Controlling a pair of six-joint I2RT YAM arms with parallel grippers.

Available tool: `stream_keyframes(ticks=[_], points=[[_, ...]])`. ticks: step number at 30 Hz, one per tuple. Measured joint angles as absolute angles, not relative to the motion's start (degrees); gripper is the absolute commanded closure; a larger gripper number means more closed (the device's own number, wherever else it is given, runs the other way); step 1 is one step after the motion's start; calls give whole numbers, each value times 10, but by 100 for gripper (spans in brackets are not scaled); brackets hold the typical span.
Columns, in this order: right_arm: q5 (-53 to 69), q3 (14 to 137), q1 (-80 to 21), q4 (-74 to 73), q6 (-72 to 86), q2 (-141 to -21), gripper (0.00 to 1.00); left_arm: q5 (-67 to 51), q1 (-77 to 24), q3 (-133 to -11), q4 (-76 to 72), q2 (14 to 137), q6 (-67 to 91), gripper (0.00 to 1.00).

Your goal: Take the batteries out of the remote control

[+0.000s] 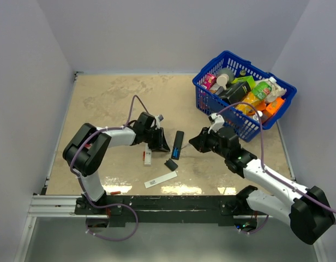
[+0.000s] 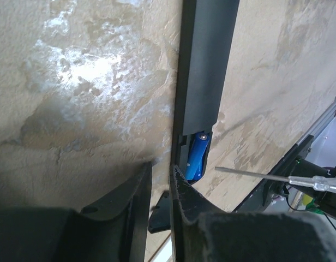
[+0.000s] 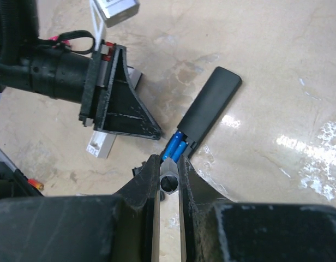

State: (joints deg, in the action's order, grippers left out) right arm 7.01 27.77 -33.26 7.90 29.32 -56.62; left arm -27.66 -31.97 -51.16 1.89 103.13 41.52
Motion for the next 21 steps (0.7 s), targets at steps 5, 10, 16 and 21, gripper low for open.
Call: stream_keyframes(ticks=[5, 10, 16, 21], points=[[55, 278, -333, 67, 290, -574, 100, -267, -320, -509, 28, 1023, 414, 73], [52, 281, -333, 67, 289, -598, 100, -267, -320, -507, 27, 1020, 413, 72], [49, 300, -333, 69, 288, -615, 100, -267, -320, -507, 27, 1020, 413, 72], [44, 312, -333, 70, 283, -630, 100, -268, -320, -507, 27, 1020, 412, 72]])
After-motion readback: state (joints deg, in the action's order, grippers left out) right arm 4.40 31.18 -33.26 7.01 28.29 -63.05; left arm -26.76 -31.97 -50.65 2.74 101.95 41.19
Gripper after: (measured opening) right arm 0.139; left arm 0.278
